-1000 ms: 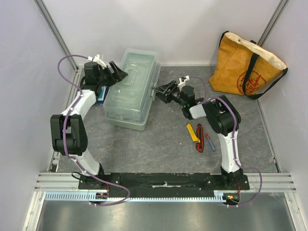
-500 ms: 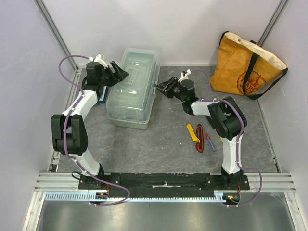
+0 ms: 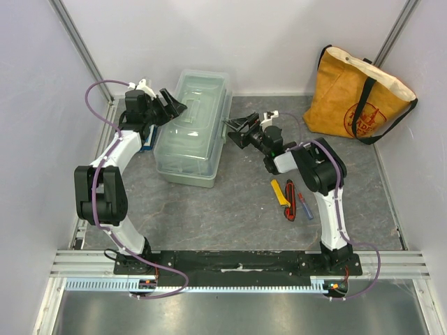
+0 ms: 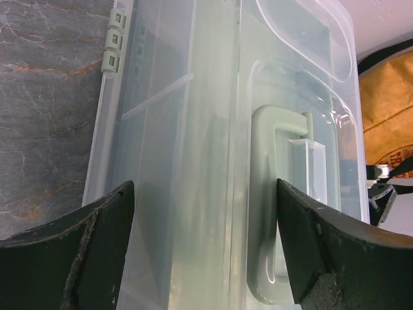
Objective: Pack the tool kit
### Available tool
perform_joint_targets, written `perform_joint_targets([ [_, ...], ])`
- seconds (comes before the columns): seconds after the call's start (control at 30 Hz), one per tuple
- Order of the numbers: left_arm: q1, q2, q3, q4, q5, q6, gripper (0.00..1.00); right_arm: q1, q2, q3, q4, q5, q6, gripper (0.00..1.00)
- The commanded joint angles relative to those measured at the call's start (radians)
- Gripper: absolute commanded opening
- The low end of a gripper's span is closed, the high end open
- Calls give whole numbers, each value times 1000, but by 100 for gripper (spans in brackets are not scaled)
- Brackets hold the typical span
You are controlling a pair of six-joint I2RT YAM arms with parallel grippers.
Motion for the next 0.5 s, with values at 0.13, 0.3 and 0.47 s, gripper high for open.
perform_joint_targets([
  [0.13,-209,109,-105,-274,459,-183,84,113,88,82,367,-234,222,98],
  [0.3,-217,114,-105,-261,482,-183,88,121,100,113,396,-267,218,98],
  [0.47,-226,123,-114,-247,493,-200,81,141,68,134,317,-312,123,89],
])
